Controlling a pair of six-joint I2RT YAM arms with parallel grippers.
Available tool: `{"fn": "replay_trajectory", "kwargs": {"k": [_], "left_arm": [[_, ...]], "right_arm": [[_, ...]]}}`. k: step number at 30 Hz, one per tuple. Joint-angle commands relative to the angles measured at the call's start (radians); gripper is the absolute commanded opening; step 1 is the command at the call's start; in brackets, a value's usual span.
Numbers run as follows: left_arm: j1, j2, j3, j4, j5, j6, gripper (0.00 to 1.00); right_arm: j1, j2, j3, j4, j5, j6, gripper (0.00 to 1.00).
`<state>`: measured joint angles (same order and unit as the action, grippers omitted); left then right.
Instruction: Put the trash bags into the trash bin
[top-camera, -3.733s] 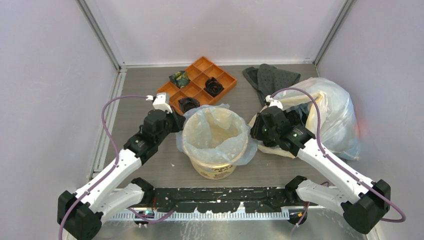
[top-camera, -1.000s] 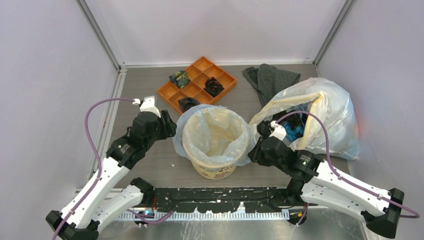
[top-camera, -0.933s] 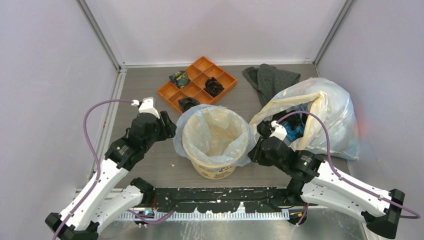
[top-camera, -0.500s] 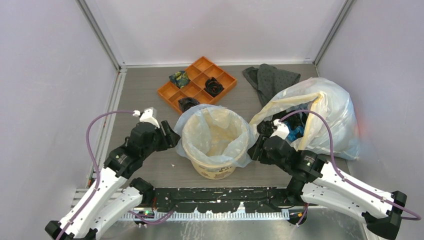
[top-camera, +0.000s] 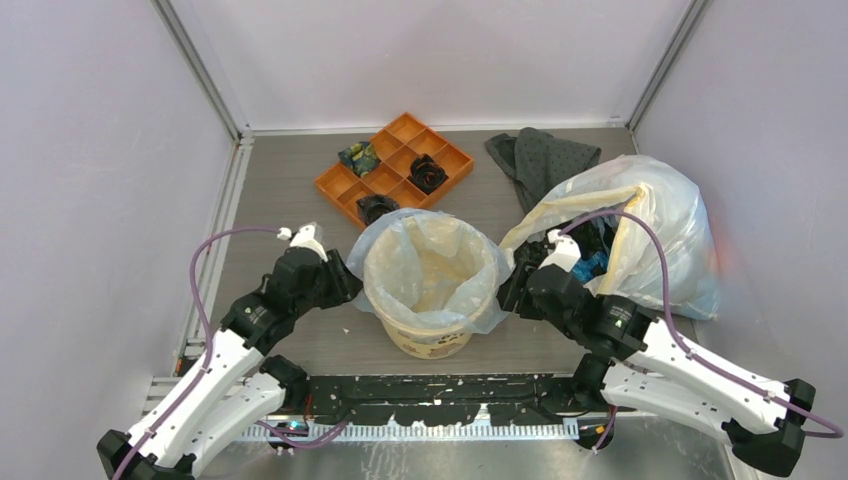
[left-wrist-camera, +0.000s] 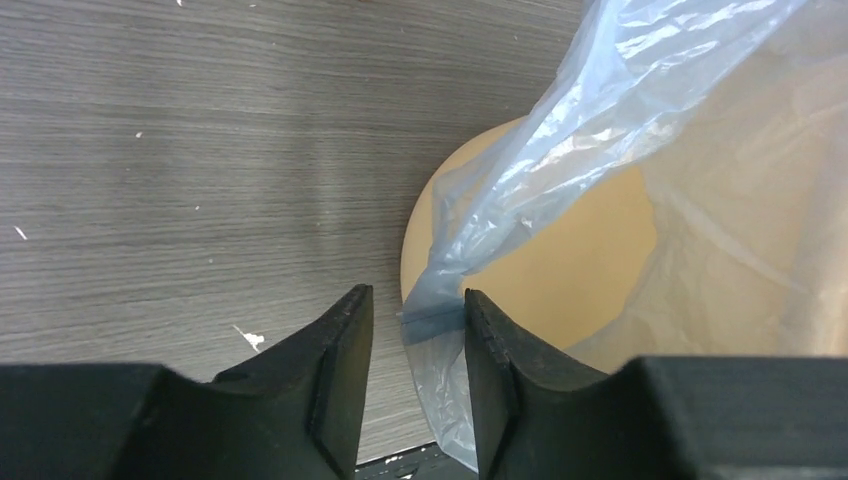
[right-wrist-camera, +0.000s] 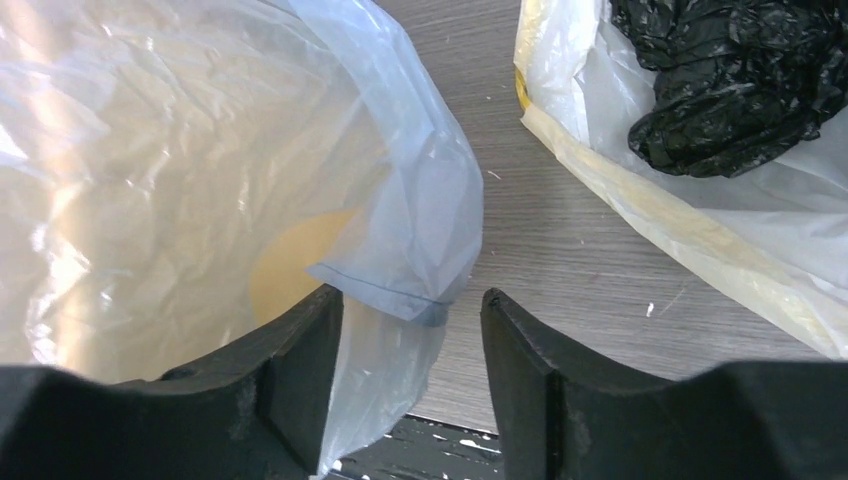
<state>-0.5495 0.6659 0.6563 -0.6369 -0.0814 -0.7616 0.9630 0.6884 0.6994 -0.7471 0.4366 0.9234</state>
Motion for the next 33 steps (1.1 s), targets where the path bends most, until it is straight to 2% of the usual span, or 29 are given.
{"fn": "replay_trajectory", "kwargs": {"k": [1,5,13,23,33], "left_arm": [[0.002,-0.006,-0.018,0.058,0.023,-0.013,0.33],[0.002,-0.006,-0.037,0.053,0.016,-0.01,0.12],[0.005,0.018,-0.06,0.063,-0.015,0.006,0.01],[0.01,0.079,-0.068,0.108,-0.016,0.019,0.0],[0.01,0.107,-0.066,0.123,-0.012,0.034,0.01]], "right_arm": [[0.005,0.045,0.037,0.073,0.021,-0.015,0.54],[0.006,0.043,0.006,0.09,0.024,-0.003,0.44],[0.005,0.059,-0.032,0.1,0.032,0.003,0.2],[-0.003,0.087,-0.072,0.101,0.065,-0.005,0.1],[-0.014,0.139,-0.095,0.141,0.028,-0.006,0.08]]}}
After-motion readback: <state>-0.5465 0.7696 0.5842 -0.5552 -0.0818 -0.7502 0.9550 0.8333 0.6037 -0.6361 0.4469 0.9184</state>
